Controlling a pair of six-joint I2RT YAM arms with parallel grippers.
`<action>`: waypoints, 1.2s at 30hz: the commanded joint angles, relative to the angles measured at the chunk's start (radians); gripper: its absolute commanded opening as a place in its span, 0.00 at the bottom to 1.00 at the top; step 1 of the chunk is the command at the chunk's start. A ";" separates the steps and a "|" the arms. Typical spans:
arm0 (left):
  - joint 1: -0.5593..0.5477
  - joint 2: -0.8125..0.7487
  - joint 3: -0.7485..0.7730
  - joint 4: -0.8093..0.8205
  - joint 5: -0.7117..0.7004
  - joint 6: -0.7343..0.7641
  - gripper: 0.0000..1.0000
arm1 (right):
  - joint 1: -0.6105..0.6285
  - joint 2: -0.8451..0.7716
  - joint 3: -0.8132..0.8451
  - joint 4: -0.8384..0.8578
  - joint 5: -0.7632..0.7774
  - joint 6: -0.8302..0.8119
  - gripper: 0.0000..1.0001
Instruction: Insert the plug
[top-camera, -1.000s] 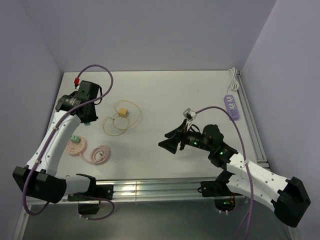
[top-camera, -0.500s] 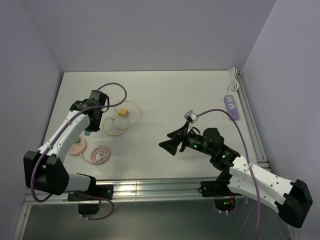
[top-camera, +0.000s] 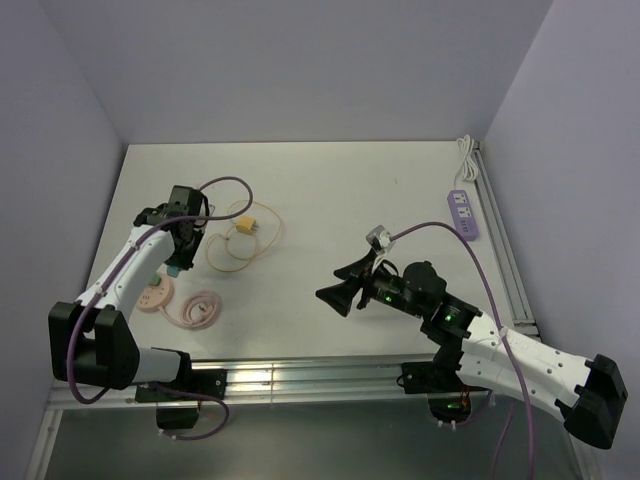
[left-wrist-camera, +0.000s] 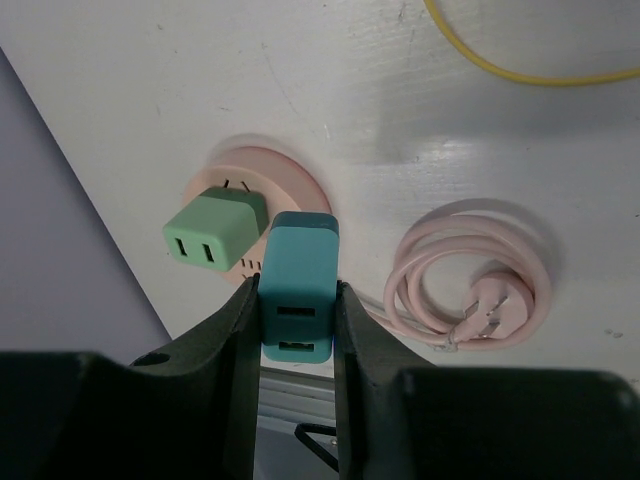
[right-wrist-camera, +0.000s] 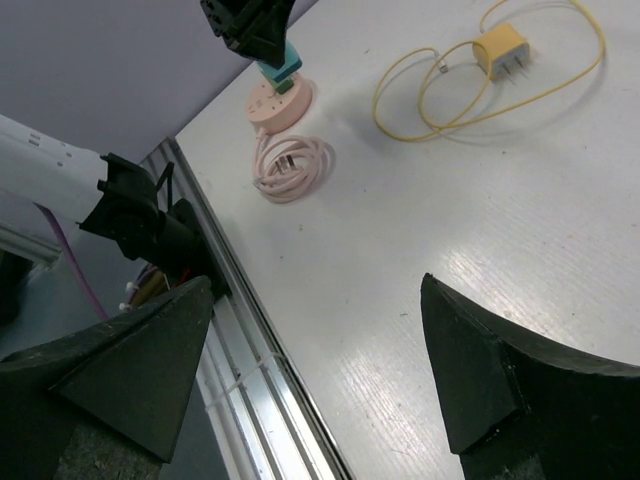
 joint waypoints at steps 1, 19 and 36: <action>0.024 0.021 -0.021 0.023 0.010 0.052 0.00 | 0.023 -0.021 0.047 0.006 0.057 -0.028 0.91; 0.171 0.010 -0.125 0.058 0.000 0.021 0.00 | 0.074 -0.047 0.050 -0.008 0.120 -0.041 0.93; 0.234 0.000 -0.102 0.083 0.106 0.015 0.00 | 0.080 -0.054 0.050 -0.013 0.127 -0.042 0.93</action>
